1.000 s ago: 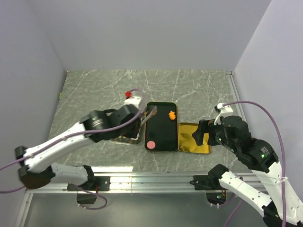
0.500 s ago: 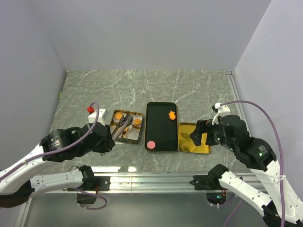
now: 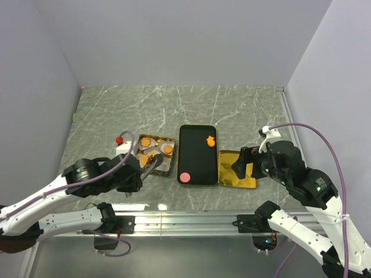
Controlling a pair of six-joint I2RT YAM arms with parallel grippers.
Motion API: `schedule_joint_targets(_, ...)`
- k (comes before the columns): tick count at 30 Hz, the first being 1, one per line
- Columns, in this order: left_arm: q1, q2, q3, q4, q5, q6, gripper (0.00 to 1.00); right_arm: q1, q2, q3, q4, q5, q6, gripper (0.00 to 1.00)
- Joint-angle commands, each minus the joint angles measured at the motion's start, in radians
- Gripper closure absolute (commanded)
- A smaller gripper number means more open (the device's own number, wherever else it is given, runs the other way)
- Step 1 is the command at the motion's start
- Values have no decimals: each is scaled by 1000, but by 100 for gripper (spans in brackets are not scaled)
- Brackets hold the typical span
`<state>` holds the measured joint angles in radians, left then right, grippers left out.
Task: Pack the cookies
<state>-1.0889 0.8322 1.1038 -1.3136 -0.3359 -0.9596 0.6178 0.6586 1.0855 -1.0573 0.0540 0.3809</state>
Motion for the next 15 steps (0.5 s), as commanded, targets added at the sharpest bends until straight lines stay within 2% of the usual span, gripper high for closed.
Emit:
schedule_joint_targets(1, 1, 37, -19, 97, 23, 22, 80, 7, -8, -7, 26, 3, 6, 1)
schedule_joint_targets(8, 1, 102, -38, 148, 28, 35, 74, 7, -14, -9, 23, 18, 1, 1)
schedule_joint_targets(15, 3, 140, -6, 131, 11, 45, 66, 8, -17, -9, 25, 24, 0, 1)
